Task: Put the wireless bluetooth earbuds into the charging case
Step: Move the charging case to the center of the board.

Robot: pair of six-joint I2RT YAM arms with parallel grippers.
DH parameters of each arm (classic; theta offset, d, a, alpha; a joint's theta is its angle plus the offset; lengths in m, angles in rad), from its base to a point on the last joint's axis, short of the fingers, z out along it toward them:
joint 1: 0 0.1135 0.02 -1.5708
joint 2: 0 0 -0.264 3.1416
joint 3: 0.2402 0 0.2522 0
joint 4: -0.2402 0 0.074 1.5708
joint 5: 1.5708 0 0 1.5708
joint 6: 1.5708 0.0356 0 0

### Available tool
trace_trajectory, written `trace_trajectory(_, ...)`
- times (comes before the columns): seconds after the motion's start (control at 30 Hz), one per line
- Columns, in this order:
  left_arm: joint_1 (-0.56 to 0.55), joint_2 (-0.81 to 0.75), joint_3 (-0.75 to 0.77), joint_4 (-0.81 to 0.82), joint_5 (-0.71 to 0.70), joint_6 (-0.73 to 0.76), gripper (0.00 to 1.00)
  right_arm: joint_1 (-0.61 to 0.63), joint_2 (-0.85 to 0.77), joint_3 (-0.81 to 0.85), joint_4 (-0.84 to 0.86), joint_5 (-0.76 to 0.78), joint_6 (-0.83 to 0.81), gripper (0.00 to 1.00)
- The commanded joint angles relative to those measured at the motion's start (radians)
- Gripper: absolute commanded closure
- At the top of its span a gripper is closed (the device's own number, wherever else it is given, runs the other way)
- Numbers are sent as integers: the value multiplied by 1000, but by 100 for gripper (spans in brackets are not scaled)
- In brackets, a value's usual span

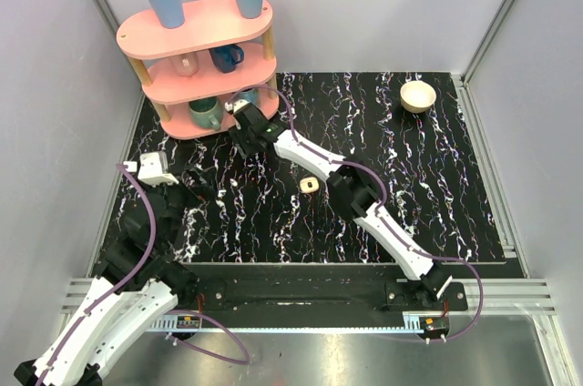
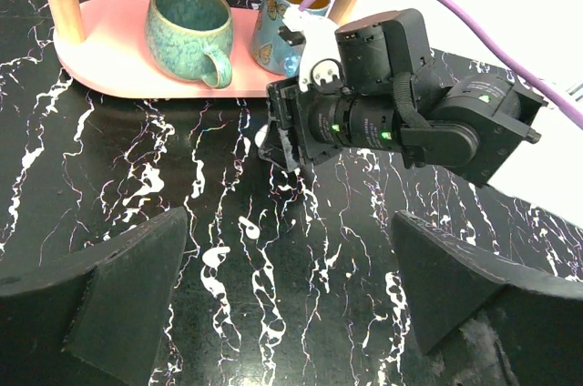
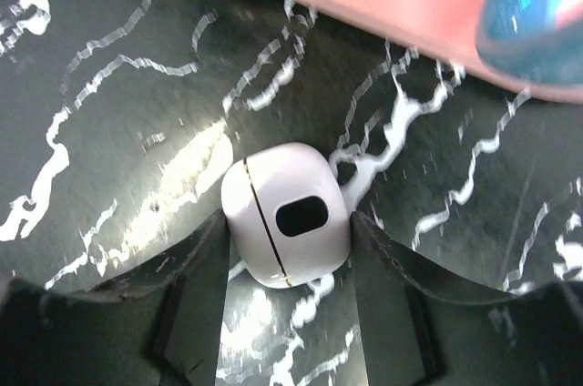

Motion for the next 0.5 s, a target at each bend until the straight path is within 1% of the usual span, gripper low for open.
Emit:
trace_trajectory(0.0,5,4,-2,44,18,-6,1,-12,-143,-179,-102,99,184,81)
trace_trajectory(0.03,7,3,-5,47,19,-8,1,-12,-176,-271,-104,124,270,83)
trace_trajectory(0.07,5,3,-8,47,19,-8,1,-12,-208,-322,-99,144,308,83)
trace_trajectory(0.1,5,3,-9,47,22,-9,1,-12,-272,-374,-91,164,345,82)
trace_trajectory(0.13,5,4,-11,53,26,-9,1,-12,-305,-479,-78,169,422,80)
trace_trajectory(0.17,5,4,-11,55,27,-9,1,-12,-338,-538,-62,163,451,81)
trace_trajectory(0.2,5,4,-13,58,30,-9,1,-4,-410,-602,-49,178,492,81)
trace_trajectory(0.23,5,6,-14,59,32,-12,1,0,-447,-732,-7,190,572,80)
trace_trajectory(0.27,5,6,-16,61,33,-12,1,6,-484,-790,4,196,615,77)
trace_trajectory(0.3,5,7,-17,64,36,-14,1,23,-551,-842,14,202,657,69)
trace_trajectory(0.33,5,9,-17,64,38,-15,1,37,-581,-937,65,213,715,64)
trace_trajectory(0.37,5,10,-19,67,39,-17,1,49,-621,-971,86,212,738,59)
trace_trajectory(0.4,5,13,-20,75,44,-18,1,68,-630,-1009,100,207,769,47)
trace_trajectory(0.47,5,16,-22,81,49,-21,1,80,-610,-1004,129,180,761,39)
